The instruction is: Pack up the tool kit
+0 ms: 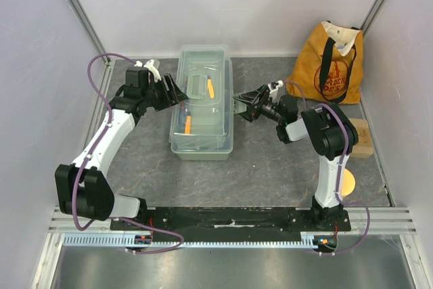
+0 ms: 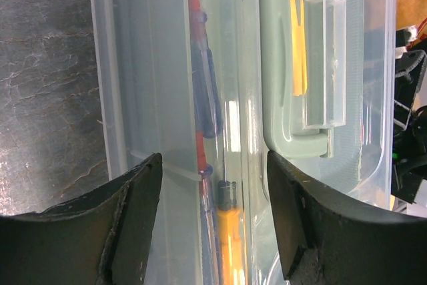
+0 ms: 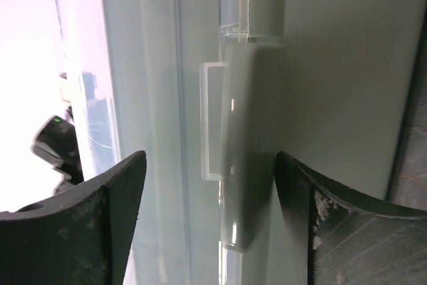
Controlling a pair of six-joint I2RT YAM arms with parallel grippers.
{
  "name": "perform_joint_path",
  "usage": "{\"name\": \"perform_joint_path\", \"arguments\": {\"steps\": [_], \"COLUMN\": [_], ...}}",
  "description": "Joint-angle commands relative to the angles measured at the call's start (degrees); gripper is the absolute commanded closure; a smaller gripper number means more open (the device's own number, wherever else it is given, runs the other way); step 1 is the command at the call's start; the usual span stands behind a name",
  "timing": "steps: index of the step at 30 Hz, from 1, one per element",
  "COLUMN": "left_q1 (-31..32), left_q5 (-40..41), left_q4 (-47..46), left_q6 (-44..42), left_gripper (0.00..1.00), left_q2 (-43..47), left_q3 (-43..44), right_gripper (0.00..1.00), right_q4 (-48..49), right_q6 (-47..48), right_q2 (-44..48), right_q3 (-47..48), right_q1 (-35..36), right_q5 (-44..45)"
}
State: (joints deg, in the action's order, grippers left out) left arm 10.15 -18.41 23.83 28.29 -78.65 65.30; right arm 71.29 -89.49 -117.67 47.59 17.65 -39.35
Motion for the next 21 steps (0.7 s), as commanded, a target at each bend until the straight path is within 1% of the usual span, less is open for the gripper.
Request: {"name": "perform_joint_path", "arguments": {"steps": [1, 3, 5, 7, 9, 13, 16, 21], "left_q1": [1.5, 1.4, 1.4, 1.5, 1.5, 1.5, 1.4, 1.5], "left_q5": [0.1, 0.1, 0.3, 0.3, 0.4, 0.3, 0.4, 0.5], "left_q4": [5.3, 5.4, 5.3, 5.4, 5.3, 5.3, 5.3, 5.3], "left_q6": [-1.7, -1.7, -1.7, -1.9, -1.9, -1.9, -1.8, -1.9], "left_gripper": [0.31, 0.31, 0.31, 0.31, 0.31, 0.31, 0.31, 0.31], "left_q2": [-2.6, -2.7, -2.9, -3.2, -3.3, -3.7, -3.7, -3.6], "left_q3": [-1.2, -1.2, -1.1, -1.0, -1.0, -1.0, -1.2, -1.4], "right_gripper": [0.20, 0.21, 0.21, 0.22, 0.24, 0.34, 0.37, 0.37], "right_q4": [0.6, -8.7, -17.0, -21.8, -23.4, -28.2, -34.4, -39.6], "right_q6": [11.9, 18.4, 23.3, 26.0, 26.6, 28.0, 31.6, 35.1], "right_q2": [10.6, 14.0, 15.4, 15.6, 15.1, 14.5, 15.9, 18.4], "right_q3": [0.4, 1.4, 3.0, 4.5, 5.4, 6.8, 7.7, 9.2], "right_q1": [1.0, 1.2, 1.6, 2.0, 2.6, 3.6, 4.1, 4.7], "right_q5": [-4.1, -3.4, -3.0, -3.1, -3.4, -3.0, -0.6, 2.0]}}
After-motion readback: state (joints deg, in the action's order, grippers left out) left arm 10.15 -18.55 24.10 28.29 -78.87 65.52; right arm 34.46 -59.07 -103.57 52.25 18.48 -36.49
